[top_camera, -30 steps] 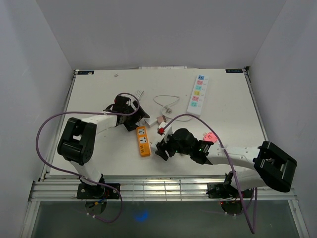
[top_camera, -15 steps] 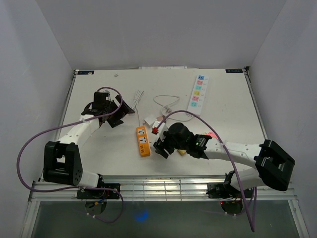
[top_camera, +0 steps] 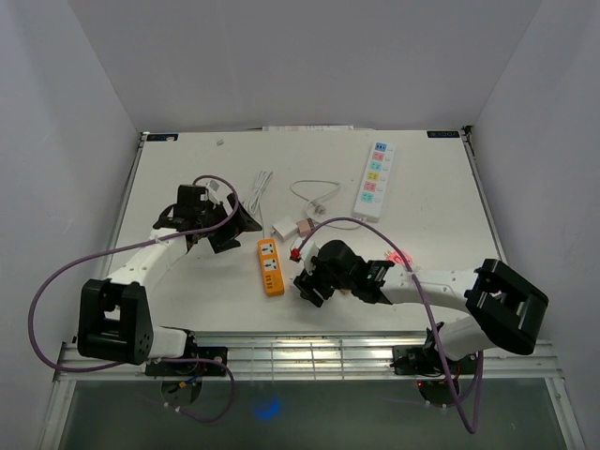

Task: Insert the plug
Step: Place the socket at the center of the board.

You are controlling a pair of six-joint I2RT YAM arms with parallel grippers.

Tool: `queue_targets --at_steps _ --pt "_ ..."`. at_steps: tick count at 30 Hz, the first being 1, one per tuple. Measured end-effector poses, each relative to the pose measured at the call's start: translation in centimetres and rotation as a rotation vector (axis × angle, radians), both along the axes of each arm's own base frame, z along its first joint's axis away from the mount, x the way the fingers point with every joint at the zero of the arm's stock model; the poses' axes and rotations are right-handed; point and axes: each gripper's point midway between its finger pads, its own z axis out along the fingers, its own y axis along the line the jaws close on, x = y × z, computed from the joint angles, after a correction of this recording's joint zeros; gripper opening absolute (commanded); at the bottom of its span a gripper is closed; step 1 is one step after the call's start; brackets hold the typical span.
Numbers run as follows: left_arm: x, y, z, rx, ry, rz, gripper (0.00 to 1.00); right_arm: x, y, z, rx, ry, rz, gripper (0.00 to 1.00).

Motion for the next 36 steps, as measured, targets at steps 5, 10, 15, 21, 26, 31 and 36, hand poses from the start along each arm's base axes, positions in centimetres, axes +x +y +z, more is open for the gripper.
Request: queue_targets --at_steps 5,10,15,21,26,31,36 --pt "-1.0 -1.0 0.4 -0.015 -0.012 -0.045 0.98 0.0 0.0 0.1 -0.028 0.029 -0.015 0.08" --pt "-2.1 -3.2 1.1 -0.034 -0.033 -0.122 0.98 0.6 0.8 1.9 -0.021 0.025 -0.025 0.08" --pt "-3.2 -5.2 1.4 -0.038 -0.011 -0.191 0.98 1.1 1.5 3.6 -0.030 0.025 -0.030 0.08" --pt "-3.3 -6.7 2.6 -0.046 -0.004 -0.238 0.98 1.1 1.3 3.7 -0.051 0.034 -0.029 0.10" --pt "-4.0 -7.2 3.5 -0.080 0.030 -0.282 0.98 0.9 1.0 3.4 -0.070 0.038 -0.025 0.11" --pt "-4.8 -7.5 4.1 -0.090 0.056 -0.325 0.98 0.8 0.8 3.2 -0.080 0.036 -0.018 0.11" --pt "-5.4 -7.7 4.5 -0.090 0.075 -0.368 0.98 0.8 0.9 3.2 -0.082 0.031 -0.002 0.12"
